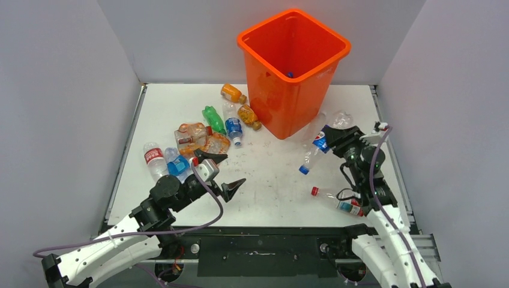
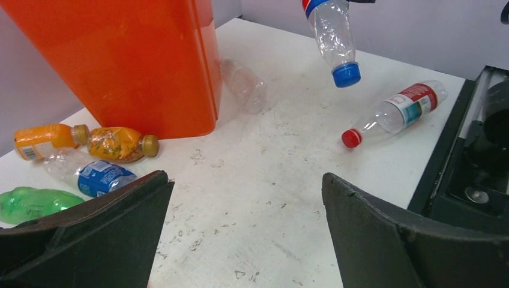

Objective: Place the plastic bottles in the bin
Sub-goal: Pick up the plastic bottle at the center of the board, then place the plastic bottle in the trash bin.

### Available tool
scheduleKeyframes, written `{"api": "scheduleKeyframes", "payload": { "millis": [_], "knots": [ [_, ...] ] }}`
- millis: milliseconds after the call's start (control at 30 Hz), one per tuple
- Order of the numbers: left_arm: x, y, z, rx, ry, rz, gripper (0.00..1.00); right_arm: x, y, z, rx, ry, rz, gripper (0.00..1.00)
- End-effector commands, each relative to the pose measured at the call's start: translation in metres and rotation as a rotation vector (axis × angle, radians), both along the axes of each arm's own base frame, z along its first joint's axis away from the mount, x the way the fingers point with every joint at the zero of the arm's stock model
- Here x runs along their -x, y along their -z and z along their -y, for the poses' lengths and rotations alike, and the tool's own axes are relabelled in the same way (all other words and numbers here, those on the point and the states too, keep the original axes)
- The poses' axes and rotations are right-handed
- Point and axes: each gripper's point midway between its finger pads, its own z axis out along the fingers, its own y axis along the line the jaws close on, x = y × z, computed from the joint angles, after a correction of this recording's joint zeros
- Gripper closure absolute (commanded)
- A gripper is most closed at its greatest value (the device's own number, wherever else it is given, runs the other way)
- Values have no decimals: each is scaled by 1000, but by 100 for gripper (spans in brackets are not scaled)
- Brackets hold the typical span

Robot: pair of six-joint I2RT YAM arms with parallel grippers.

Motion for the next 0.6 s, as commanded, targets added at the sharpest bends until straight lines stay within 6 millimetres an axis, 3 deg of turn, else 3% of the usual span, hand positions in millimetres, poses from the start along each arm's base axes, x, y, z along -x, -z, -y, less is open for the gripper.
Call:
{"api": "scheduleKeyframes", "payload": {
  "millis": [0, 167, 267, 467, 567],
  "knots": [
    [21, -22, 15, 99, 135, 39, 4, 47, -45, -75, -62, -374, 253, 63],
    [49, -14, 35, 97, 328, -5, 4, 103, -70, -115, -156, -538, 435, 63],
    [63, -15, 47, 129, 422, -63, 4, 118, -75, -136, -238, -597, 496, 63],
    [57, -37, 63, 264, 430, -192, 4, 135, -96, -183, -243, -639, 593, 64],
    [56, -28, 69, 287, 431, -268, 4, 141, -103, -201, -203, -642, 612, 64]
  ]
}}
